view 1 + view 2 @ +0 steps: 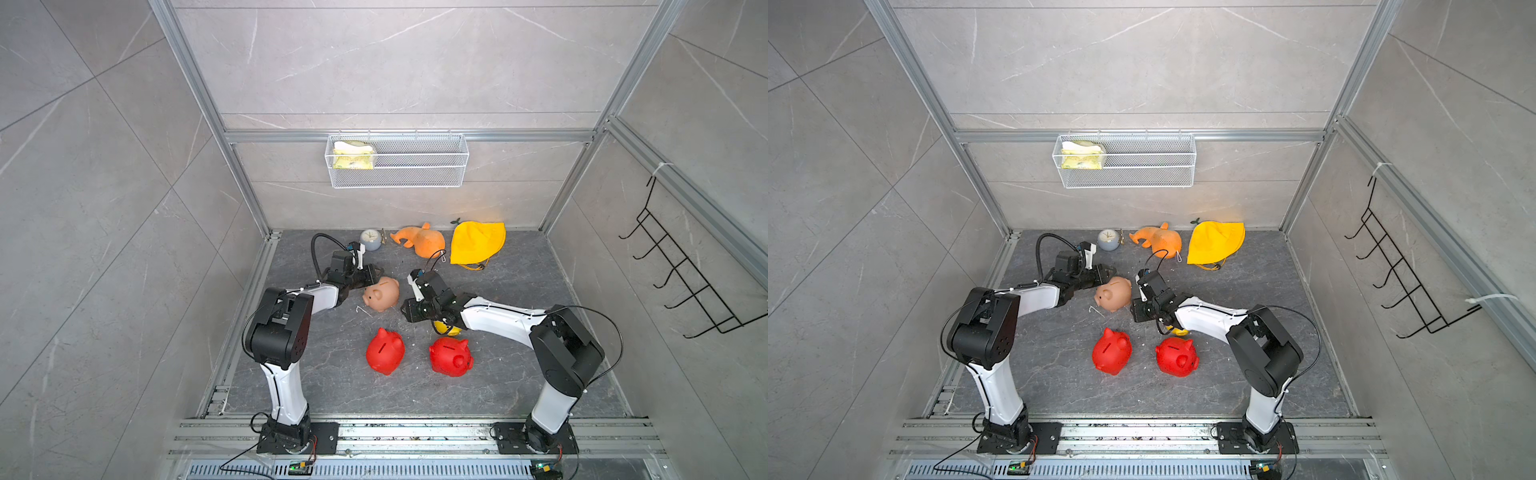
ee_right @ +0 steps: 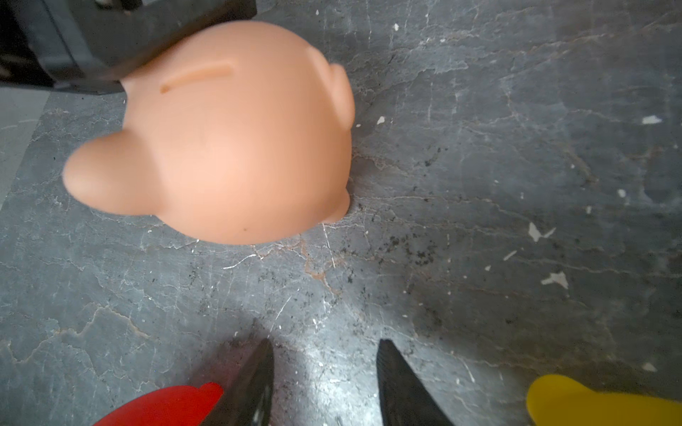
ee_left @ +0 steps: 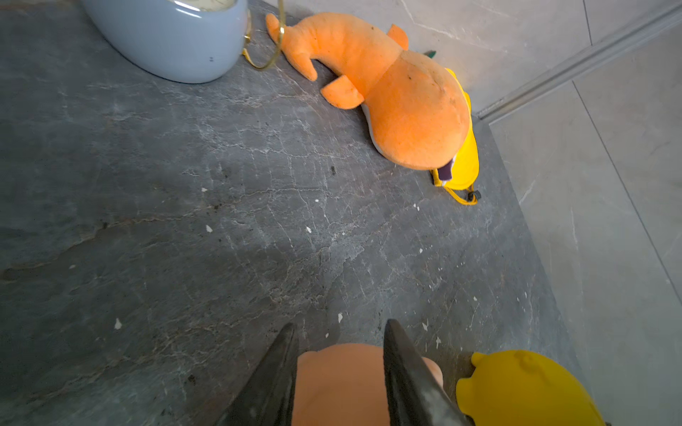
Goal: Open piggy banks
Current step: Adjust the piggy bank at the center of the board.
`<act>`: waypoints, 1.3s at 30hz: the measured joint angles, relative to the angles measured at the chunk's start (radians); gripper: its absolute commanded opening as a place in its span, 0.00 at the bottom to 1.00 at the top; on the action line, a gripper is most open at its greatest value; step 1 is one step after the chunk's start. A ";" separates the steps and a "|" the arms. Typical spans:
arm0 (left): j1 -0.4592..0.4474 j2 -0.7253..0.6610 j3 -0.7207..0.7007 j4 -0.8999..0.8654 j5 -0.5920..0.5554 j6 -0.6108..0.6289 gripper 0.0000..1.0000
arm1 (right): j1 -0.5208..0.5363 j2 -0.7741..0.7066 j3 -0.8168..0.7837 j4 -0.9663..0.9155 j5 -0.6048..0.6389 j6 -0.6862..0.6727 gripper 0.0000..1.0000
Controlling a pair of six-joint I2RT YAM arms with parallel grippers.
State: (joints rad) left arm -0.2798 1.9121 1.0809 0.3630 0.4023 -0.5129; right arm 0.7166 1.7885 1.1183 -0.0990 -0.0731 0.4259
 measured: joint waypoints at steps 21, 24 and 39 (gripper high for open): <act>0.093 0.079 0.148 -0.333 -0.124 -0.161 0.51 | 0.000 0.051 0.075 0.015 -0.010 -0.012 0.44; 0.093 0.079 0.166 -0.344 -0.128 -0.159 0.56 | 0.000 0.073 0.094 0.024 -0.011 -0.019 0.44; 0.104 0.041 0.202 -0.533 -0.166 -0.142 0.77 | -0.011 0.216 0.207 0.080 -0.140 -0.040 0.40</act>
State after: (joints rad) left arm -0.1757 1.9533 1.2827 -0.1703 0.2359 -0.6552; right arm 0.7055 2.0041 1.3251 -0.0185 -0.2131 0.3855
